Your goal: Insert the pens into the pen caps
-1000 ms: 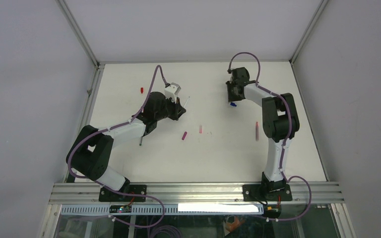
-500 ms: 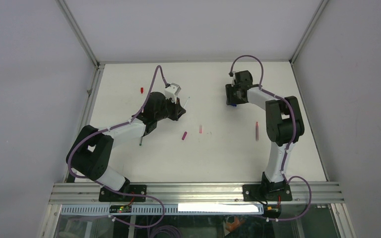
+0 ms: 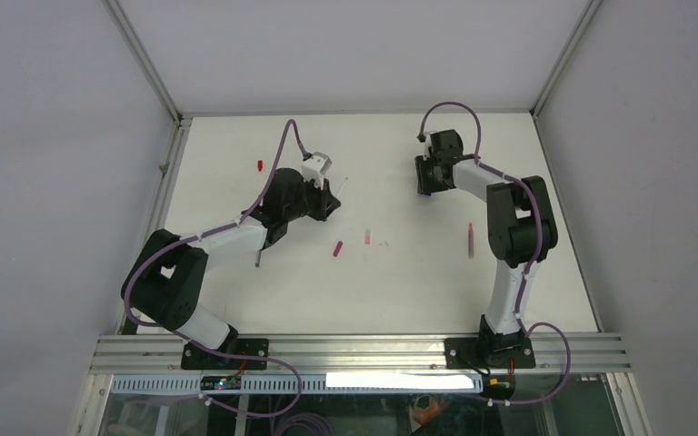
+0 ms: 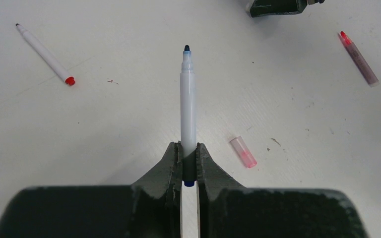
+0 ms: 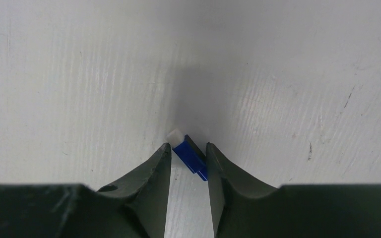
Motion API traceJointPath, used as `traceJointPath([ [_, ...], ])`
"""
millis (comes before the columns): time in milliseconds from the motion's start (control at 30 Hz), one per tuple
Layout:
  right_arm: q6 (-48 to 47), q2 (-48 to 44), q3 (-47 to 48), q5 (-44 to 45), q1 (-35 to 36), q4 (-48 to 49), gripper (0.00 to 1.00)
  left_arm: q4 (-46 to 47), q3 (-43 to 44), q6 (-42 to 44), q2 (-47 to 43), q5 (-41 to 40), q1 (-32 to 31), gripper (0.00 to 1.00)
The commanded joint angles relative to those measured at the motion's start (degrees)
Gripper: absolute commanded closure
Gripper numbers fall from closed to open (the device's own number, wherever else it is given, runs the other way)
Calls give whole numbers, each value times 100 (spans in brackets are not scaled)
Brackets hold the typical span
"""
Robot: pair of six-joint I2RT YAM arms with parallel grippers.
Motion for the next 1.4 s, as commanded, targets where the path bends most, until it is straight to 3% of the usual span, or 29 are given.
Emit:
traceJointPath([
  [0,-103,-270,-33,112,-7,-12,67,65,207,23,-1,162,-28,100],
  [233,-66,-126,96,290,25,-90,70,66,207,14,27,157,-28,100],
  [567,-211,55,291,775,186,-187,66,53,190,17,22,139,-28,100],
  [933,-254,228,468,741,206,-432,85,50,173,8,21,139,-28,100],
  [1033,-164,303,562,765,206,-548,100,54,169,5,21,139,-28,100],
  [1367,547,6,522,568,190,-344,100,57,275,0,130,152,-28,100],
])
